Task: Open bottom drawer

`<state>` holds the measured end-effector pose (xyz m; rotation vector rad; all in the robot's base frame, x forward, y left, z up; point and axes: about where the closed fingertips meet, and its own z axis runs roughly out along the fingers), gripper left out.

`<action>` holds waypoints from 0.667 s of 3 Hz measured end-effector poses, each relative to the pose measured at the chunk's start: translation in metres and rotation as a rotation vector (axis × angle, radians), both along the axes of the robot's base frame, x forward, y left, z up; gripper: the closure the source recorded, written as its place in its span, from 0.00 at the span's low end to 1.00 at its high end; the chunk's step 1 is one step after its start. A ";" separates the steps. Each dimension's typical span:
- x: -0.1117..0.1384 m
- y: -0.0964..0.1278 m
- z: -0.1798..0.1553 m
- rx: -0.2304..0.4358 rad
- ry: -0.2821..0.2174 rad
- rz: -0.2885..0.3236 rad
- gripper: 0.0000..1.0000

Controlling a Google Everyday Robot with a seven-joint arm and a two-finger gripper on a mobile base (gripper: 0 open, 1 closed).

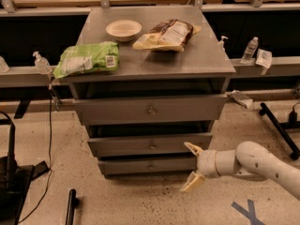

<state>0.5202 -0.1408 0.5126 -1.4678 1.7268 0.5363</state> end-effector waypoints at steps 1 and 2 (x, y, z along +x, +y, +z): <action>0.000 0.006 -0.032 -0.006 -0.058 0.060 0.00; 0.001 0.010 -0.067 -0.114 -0.055 0.087 0.00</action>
Offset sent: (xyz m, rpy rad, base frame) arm 0.0243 -0.0019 -0.1346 -0.3152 0.1300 -0.1077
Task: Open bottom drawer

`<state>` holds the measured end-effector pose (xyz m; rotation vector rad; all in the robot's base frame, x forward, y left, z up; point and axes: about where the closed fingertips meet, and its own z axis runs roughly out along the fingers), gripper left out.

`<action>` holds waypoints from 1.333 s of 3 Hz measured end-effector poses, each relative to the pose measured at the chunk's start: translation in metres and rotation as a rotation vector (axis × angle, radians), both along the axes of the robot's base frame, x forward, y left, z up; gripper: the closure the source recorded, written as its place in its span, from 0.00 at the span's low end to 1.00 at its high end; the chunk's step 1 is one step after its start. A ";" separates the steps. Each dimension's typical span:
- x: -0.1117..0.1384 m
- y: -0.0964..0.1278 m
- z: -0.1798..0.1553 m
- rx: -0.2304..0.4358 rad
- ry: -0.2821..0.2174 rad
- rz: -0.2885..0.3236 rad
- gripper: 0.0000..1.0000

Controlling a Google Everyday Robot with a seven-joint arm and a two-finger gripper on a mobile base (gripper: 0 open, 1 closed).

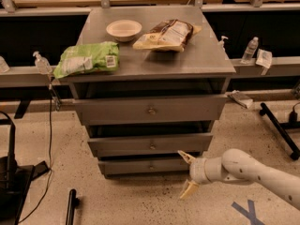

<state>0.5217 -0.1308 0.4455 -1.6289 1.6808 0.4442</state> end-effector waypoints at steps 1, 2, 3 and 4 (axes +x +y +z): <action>0.016 -0.003 -0.025 -0.059 0.052 -0.087 0.00; 0.018 -0.002 -0.033 -0.095 0.061 -0.089 0.00; 0.021 -0.008 -0.094 -0.234 0.099 -0.101 0.00; 0.032 -0.018 -0.147 -0.348 0.070 -0.130 0.00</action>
Offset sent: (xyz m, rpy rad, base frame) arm 0.0263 -0.0036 -0.0583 -0.2084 0.0810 -0.0761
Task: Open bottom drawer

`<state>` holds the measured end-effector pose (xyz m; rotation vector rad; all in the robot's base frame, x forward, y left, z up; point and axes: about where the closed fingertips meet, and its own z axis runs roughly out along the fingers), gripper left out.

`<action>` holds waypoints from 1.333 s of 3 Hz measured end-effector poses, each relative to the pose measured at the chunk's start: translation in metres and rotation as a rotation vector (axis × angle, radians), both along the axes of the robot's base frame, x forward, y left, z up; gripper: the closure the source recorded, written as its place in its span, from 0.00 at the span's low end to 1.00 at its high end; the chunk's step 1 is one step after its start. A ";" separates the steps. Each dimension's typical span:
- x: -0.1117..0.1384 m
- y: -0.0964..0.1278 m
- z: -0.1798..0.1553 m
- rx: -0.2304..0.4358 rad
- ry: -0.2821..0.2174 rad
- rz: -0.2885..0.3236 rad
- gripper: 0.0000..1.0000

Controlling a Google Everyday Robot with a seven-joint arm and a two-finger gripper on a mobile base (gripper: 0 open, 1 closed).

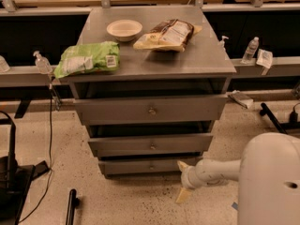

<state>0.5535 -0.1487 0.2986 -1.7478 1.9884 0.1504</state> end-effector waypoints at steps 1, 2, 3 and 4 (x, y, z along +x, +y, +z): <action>0.022 -0.010 -0.006 -0.033 -0.084 -0.039 0.00; 0.023 -0.010 -0.005 -0.032 -0.088 -0.040 0.00; 0.026 -0.006 -0.016 0.001 -0.066 -0.017 0.00; 0.041 0.004 -0.039 0.071 -0.064 0.008 0.00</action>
Offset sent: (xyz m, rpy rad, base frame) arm 0.0202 -0.0107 -0.0070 -0.0342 -0.0777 -0.0362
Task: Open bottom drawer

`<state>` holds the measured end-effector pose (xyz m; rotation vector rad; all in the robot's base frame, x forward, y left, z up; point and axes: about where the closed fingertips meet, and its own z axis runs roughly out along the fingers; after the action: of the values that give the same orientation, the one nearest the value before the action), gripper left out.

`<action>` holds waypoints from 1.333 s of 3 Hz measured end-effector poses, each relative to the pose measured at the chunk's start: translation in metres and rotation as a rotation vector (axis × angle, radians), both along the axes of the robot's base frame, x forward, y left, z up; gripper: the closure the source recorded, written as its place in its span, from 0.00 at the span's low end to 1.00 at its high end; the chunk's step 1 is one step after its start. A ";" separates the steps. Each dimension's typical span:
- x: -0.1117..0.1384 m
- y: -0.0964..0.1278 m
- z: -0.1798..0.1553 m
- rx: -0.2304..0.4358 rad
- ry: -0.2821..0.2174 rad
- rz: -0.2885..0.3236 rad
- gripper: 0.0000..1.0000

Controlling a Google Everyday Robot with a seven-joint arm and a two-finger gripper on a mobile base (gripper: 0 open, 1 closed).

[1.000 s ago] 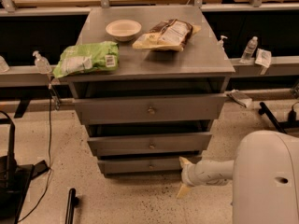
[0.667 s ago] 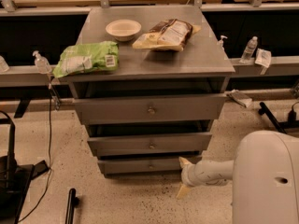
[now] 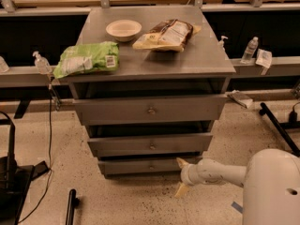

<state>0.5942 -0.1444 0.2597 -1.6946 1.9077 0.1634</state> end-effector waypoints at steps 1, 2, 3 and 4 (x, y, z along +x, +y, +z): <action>0.015 0.007 -0.020 0.051 -0.021 0.004 0.00; 0.035 0.015 -0.039 0.112 -0.073 -0.009 0.00; 0.053 0.016 -0.046 0.147 -0.102 -0.013 0.00; 0.069 0.017 -0.059 0.160 -0.088 -0.017 0.00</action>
Offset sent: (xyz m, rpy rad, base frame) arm 0.0537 0.0142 -0.0483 0.1502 -0.1230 -0.0274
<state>0.6630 -0.1270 0.2003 -1.5539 1.7945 0.2252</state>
